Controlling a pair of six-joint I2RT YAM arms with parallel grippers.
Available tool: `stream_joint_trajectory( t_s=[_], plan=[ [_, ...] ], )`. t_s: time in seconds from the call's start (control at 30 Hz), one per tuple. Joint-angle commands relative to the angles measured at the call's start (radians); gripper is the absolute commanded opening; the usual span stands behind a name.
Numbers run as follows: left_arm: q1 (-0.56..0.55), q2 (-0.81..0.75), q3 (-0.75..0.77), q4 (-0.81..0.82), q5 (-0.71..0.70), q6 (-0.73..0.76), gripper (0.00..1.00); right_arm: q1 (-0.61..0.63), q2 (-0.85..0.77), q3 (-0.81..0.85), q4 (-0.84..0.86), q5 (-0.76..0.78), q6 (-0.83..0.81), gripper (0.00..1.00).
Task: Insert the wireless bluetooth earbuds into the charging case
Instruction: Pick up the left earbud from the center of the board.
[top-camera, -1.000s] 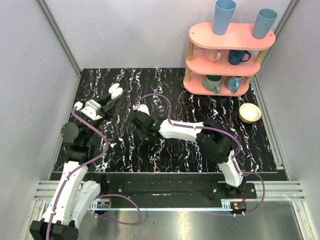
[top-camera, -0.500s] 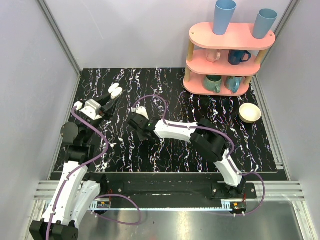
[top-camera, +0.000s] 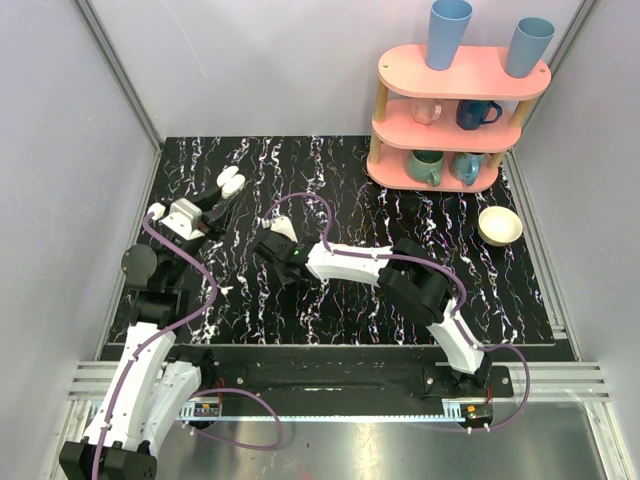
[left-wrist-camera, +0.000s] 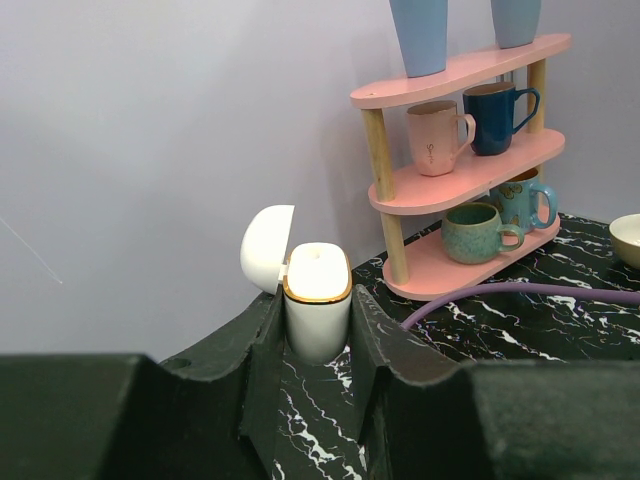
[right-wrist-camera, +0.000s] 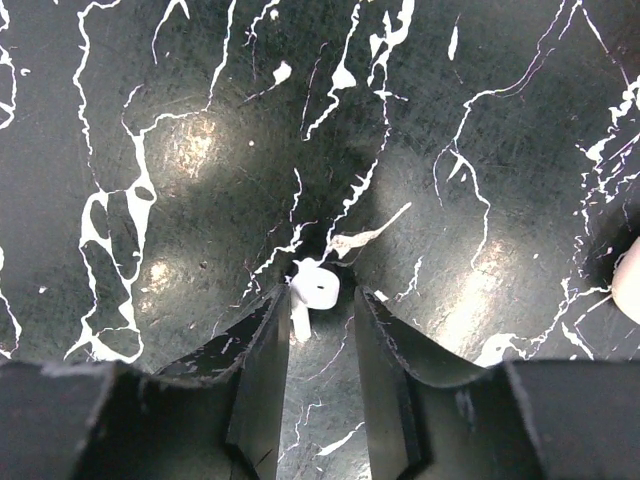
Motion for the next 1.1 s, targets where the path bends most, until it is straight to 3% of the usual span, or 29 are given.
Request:
stream_joint_trajectory(
  t_s=[0.0,1.07],
  plan=[
    [-0.004,-0.008,0.041,0.034,-0.014,0.01,0.0,-0.001,0.005,0.046,-0.001,0.045,0.016,0.41],
    [-0.005,-0.014,0.037,0.036,-0.016,0.005,0.0,-0.018,0.021,0.047,-0.001,-0.033,0.057,0.38]
  ],
)
